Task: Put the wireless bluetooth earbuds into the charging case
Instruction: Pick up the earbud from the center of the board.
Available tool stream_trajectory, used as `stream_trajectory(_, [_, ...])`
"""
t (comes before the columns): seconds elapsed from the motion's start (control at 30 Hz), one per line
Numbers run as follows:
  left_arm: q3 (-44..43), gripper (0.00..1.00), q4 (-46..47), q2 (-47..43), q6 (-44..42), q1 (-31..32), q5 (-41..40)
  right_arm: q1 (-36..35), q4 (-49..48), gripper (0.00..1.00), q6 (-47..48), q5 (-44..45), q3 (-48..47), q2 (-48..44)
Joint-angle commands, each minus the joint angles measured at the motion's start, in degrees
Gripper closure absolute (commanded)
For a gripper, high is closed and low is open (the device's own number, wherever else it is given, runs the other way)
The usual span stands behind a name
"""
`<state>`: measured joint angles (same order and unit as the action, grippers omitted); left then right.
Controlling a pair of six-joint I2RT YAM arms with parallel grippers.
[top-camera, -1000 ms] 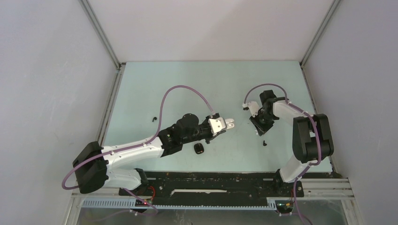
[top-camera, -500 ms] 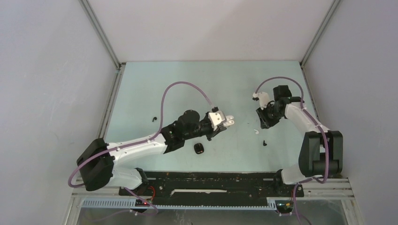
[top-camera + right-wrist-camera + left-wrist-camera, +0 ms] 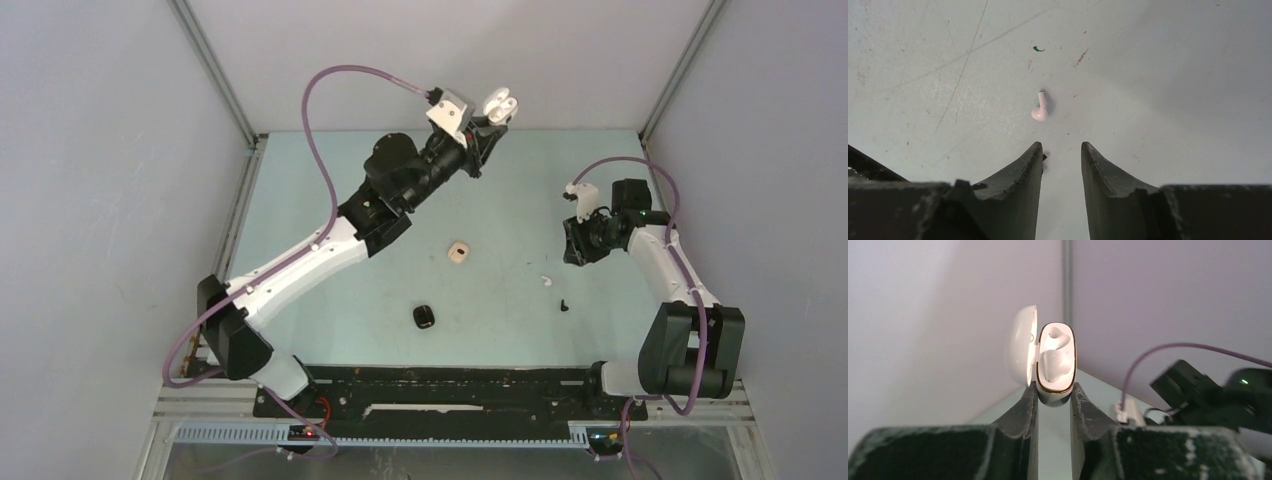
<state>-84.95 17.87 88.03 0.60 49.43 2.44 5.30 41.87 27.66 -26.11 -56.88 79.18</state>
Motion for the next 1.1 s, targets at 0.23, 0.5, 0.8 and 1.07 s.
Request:
stream_trajectory(0.23, [2.03,1.0,-5.68,-7.98,-15.4,1.14,-16.71,1.34,-3.52,0.61,-0.38,1.04,-0.79,-3.5])
stream_trajectory(0.5, [7.53,1.0,-10.0,-9.66,-5.53,0.86,-14.18,4.6,-6.35,0.56,-2.84,-1.53,2.52,-8.98])
stream_trajectory(0.8, [27.67,1.0,-1.28,-14.72,-0.47,3.02,-1.12,10.69,-18.03,0.4,-12.81,-2.13,3.29,-20.57])
stream_trajectory(1.07, [36.94,1.0,-3.05,-17.96,-4.68,2.87,5.1,15.27,-13.09,0.16,-5.72,-21.01,4.46,-17.02])
